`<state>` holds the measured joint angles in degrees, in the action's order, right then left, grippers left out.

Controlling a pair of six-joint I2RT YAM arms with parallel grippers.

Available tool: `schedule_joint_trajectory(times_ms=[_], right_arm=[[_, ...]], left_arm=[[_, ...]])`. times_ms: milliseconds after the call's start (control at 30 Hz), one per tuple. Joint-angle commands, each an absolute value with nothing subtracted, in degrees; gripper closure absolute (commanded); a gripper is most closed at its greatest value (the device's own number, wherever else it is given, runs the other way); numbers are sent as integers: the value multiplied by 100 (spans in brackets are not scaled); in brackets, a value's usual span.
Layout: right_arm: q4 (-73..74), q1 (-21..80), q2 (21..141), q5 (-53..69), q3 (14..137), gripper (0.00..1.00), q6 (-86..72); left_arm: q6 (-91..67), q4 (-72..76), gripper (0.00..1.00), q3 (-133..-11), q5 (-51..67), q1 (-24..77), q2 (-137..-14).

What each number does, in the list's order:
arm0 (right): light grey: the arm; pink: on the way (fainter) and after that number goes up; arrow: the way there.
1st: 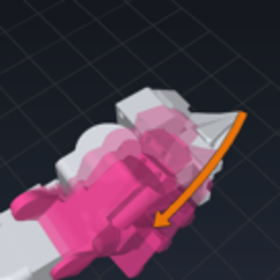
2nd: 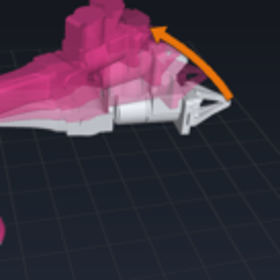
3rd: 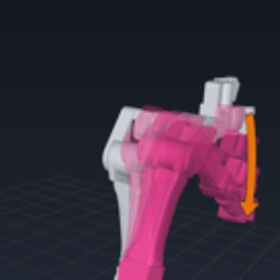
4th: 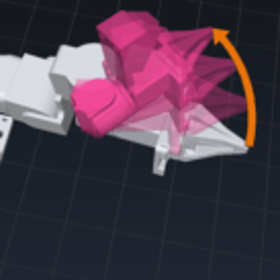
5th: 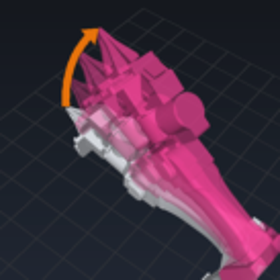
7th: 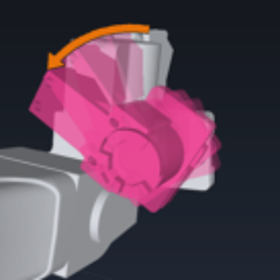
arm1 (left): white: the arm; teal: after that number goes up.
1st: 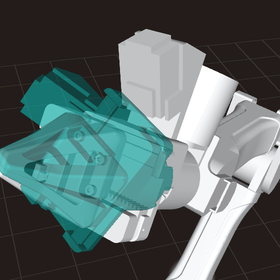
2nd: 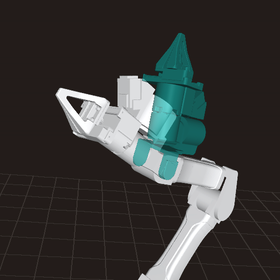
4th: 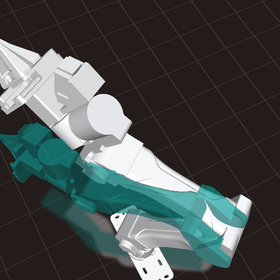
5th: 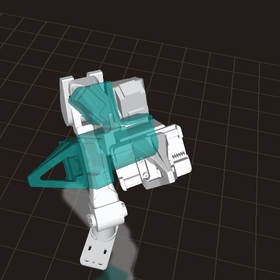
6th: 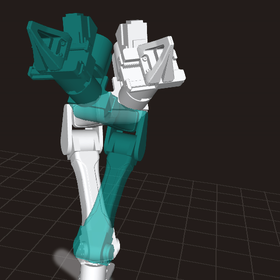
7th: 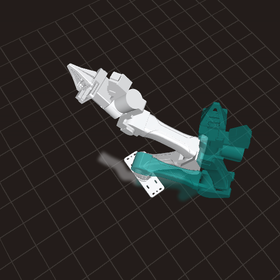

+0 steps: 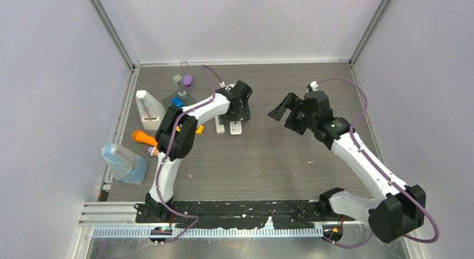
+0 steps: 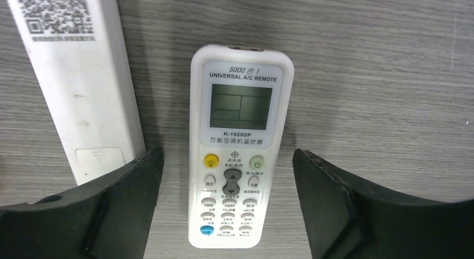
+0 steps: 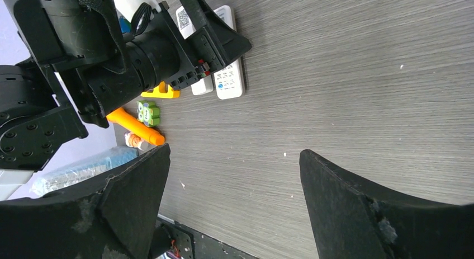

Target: Load the batteries into the remote control

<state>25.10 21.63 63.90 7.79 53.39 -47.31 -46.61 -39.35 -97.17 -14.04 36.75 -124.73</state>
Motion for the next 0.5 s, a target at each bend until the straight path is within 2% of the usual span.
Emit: schedule_joint_trajectory(times_ms=[0,167,333,467], right_arm=[[2603,2092,6396,821,5555,9,-4543],[3059,2002,6352,716,5798,8,-4264],[3476,1888,6123,398,5842,7,-3793],[3881,1824,5689,-730,5838,6,-3298]], left_arm=[[-4450,-4049,11,-9822,-1436,3693,-12085],[-4161,-3697,1,-9667,-1239,3817,-11404],[-3903,-3232,0,-8856,-1154,3981,-10108],[-3724,-2910,0,-7911,-1240,4018,-8687]])
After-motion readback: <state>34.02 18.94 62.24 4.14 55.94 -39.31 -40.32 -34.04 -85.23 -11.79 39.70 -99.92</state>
